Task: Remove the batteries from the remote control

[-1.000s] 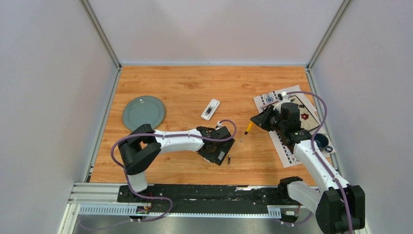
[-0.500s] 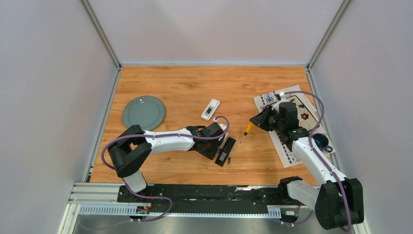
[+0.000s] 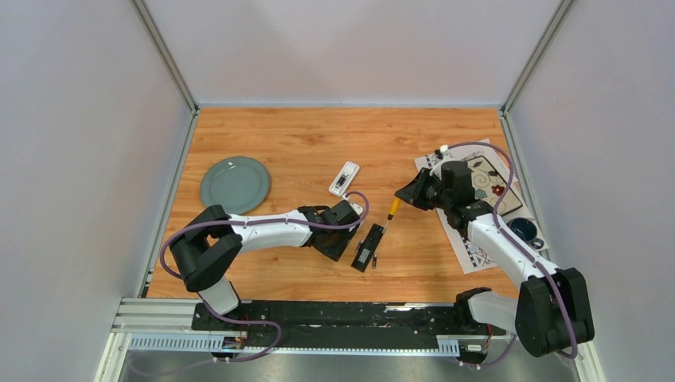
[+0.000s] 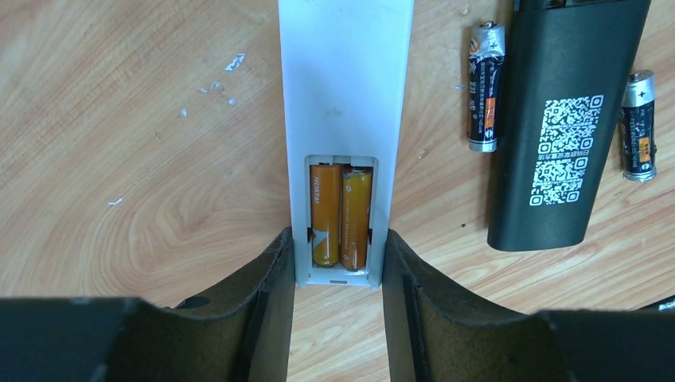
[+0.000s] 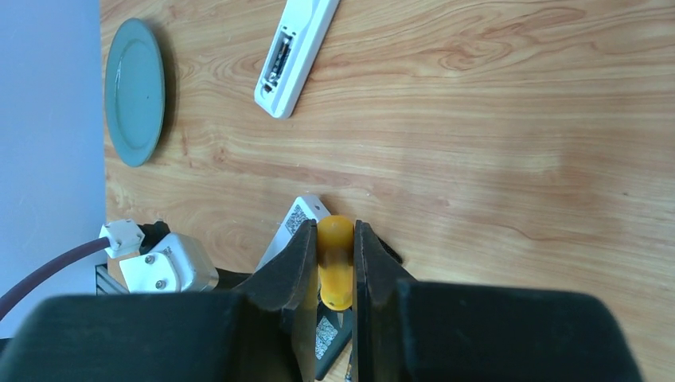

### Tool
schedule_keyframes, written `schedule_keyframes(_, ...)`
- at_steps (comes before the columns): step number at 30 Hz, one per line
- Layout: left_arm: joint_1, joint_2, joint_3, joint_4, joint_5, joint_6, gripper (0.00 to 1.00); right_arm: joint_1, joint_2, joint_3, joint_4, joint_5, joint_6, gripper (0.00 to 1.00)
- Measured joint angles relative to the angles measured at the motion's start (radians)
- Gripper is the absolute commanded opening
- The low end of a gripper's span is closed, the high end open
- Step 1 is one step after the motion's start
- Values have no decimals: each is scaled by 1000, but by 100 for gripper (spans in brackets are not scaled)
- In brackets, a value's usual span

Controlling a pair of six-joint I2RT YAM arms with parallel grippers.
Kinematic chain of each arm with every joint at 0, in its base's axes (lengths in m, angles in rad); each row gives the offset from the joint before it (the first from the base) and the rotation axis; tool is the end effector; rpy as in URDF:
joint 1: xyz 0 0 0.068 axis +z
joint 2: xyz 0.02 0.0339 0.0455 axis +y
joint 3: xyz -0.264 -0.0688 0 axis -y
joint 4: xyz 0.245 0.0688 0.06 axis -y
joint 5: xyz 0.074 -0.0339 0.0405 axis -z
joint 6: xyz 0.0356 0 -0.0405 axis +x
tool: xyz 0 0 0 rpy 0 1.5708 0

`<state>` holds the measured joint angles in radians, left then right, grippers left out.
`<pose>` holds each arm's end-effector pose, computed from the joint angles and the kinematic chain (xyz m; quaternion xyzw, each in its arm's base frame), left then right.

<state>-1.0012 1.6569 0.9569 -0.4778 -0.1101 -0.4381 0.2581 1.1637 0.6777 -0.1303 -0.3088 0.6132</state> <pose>0.1708 -0.2595 0.1635 0.2618 0.9437 -0.0879 0.1822 0.2372 0.0738 0.2322 0.0855 0.8764 0.3154 0.3538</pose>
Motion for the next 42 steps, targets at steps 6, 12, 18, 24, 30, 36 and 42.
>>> schedule_keyframes(6, 2, -4, -8, -6, -6, 39, 58, 64, 46, 22, 31, 1, 11, 0)
schedule_keyframes(12, 3, -26, -32, -18, -23, 75, 74, 92, 65, 32, 44, 1, 18, 0)
schedule_keyframes(18, 21, -76, -90, -3, -21, 77, 72, 101, 67, 44, 47, 2, 18, 0)
schedule_keyframes(24, 42, -102, -124, 35, -18, 77, 69, 131, 95, 64, 63, 3, 19, 0)
schedule_keyframes(30, 76, -109, -134, 67, 5, 78, 67, 172, 127, 79, 87, 5, 27, 0)
schedule_keyframes(36, 87, -130, -163, 137, 59, 82, 67, 216, 166, 90, 143, 15, 45, 0)
schedule_keyframes(42, 88, -183, -231, 216, 95, 86, 68, 266, 213, 100, 211, 27, 64, 0)
